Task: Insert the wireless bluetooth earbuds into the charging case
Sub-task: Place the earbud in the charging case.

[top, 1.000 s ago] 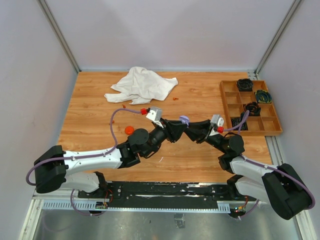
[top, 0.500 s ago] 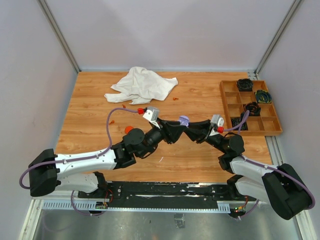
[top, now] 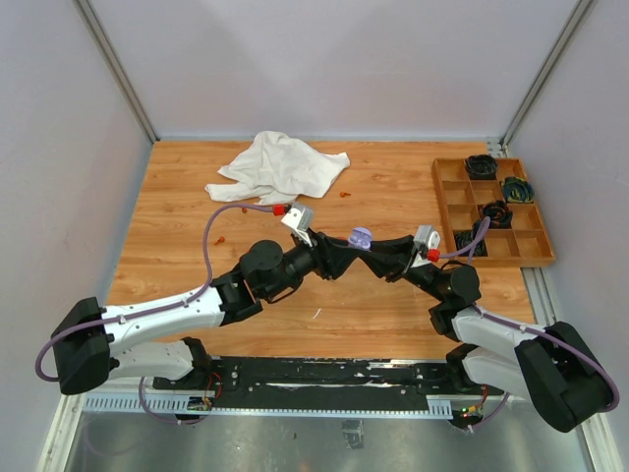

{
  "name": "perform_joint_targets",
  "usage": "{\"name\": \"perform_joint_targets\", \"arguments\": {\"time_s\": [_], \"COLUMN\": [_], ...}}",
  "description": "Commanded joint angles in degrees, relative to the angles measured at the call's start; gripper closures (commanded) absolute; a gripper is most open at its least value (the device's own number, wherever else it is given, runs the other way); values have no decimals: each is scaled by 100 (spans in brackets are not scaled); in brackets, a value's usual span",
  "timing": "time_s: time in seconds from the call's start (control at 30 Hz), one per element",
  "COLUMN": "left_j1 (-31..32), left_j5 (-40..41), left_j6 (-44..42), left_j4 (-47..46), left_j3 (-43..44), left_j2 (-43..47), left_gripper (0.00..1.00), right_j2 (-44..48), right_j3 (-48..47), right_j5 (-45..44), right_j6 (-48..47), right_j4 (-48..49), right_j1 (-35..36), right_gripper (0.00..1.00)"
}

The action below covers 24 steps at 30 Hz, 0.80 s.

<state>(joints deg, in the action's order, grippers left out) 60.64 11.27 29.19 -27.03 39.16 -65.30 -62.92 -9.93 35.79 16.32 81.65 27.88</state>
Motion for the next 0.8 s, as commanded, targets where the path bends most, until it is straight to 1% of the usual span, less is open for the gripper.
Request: {"name": "perform_joint_targets", "arguments": {"time_s": [0.0, 0.17, 0.43, 0.63, 0.77], "left_j1": [-119, -150, -152, -157, -151], "left_j5": [-693, -1078, -1407, -1526, -1519], "left_j6": [33, 65, 105, 174, 88], "left_j4": [-29, -44, -49, -85, -14], "left_j3": [293, 437, 583, 721, 875], "left_j2": [60, -73, -267, -502, -509], "left_gripper": [49, 49, 50, 50, 49], "right_j2": [14, 12, 28, 42, 34], "right_j3": [-79, -79, -78, -83, -86], "right_j5": [44, 56, 60, 77, 78], "right_j6": [-16, -17, -14, -9, 1], "right_j4": [331, 326, 326, 320, 314], "right_j1": [-151, -147, -151, -156, -151], "right_gripper": [96, 96, 96, 96, 96]}}
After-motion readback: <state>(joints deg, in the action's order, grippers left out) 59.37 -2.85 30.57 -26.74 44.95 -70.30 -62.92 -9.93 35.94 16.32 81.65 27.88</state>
